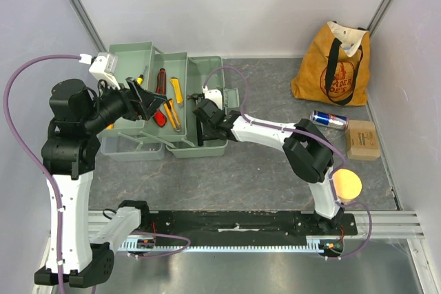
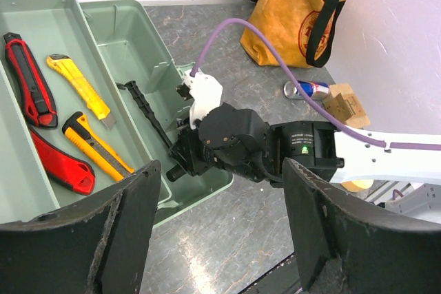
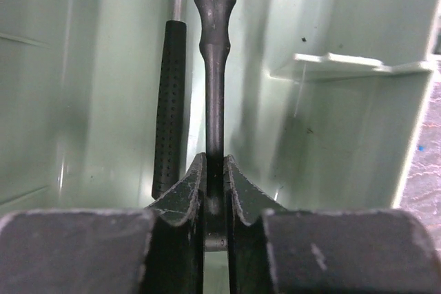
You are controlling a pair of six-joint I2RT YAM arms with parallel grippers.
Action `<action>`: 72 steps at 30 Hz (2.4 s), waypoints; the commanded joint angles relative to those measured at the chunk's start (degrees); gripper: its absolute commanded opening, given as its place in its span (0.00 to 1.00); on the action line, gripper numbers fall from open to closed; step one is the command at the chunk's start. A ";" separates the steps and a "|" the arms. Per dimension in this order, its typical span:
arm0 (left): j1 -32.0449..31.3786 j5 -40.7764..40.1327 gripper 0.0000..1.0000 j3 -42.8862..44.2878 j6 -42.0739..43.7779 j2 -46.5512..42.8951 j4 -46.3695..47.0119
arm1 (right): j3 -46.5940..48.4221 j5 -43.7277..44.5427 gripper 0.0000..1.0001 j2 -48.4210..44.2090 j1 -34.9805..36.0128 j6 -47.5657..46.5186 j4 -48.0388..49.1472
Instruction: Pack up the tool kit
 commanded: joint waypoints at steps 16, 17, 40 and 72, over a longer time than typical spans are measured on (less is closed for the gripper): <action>0.15 -2.40 0.77 1.69 0.69 0.22 0.49 | 5.97 0.84 0.44 0.53 0.18 -1.19 -2.38; 0.15 -2.75 0.77 1.78 0.61 0.31 0.49 | 6.14 0.84 0.46 -0.26 0.18 -1.37 -2.47; 0.24 -14.61 0.78 2.40 -1.94 1.98 -2.85 | -9.06 4.80 0.62 -19.97 -1.40 -7.43 -1.77; 0.15 -17.68 0.78 3.19 -2.47 4.00 -2.06 | -31.47 5.58 0.00 -30.67 -21.00 -3.57 1.05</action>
